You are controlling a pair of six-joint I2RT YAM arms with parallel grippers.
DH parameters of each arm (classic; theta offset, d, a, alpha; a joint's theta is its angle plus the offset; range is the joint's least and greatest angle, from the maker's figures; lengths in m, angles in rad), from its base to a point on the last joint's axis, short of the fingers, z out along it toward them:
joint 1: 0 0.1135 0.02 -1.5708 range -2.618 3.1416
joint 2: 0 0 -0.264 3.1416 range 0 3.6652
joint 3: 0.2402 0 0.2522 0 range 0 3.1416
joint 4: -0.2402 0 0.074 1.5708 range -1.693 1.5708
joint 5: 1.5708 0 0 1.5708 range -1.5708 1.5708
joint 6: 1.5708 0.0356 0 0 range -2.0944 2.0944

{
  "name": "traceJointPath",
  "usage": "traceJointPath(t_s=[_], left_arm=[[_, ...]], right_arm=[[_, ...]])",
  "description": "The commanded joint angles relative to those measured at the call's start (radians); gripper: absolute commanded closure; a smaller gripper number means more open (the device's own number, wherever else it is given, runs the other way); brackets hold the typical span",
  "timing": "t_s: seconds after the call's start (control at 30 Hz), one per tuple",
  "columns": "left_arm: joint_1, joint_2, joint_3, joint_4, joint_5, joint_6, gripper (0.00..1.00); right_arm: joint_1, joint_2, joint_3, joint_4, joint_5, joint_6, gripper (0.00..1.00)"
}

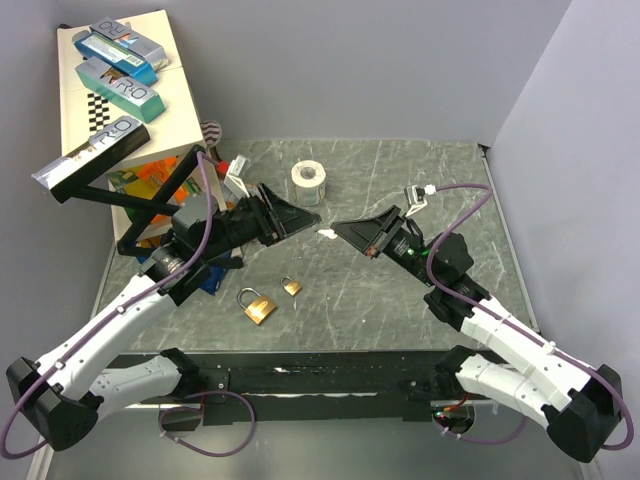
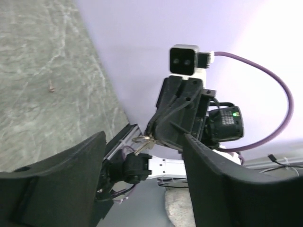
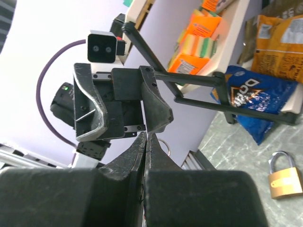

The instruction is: Unlock with the key

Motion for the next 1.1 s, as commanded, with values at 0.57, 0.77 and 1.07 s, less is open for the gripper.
traceJointPath(t_s=[0.57,0.77,1.07], left_arm=[[0.003,0.021,-0.029,0.140,0.133,-0.066,0.74],[0.003,0.016,-0.039,0.152,0.145,-0.069,0.97],[0.032,0.010,0.032,-0.076,0.124,0.178,0.99]], right_arm=[[-0.006,-0.001,0.001,0.084,-0.001,0.028,1.00],[-0.006,0.005,0.006,0.063,0.002,0.023,1.00],[-0.017,-0.073,0.139,-0.325,0.065,-0.226,0.51]])
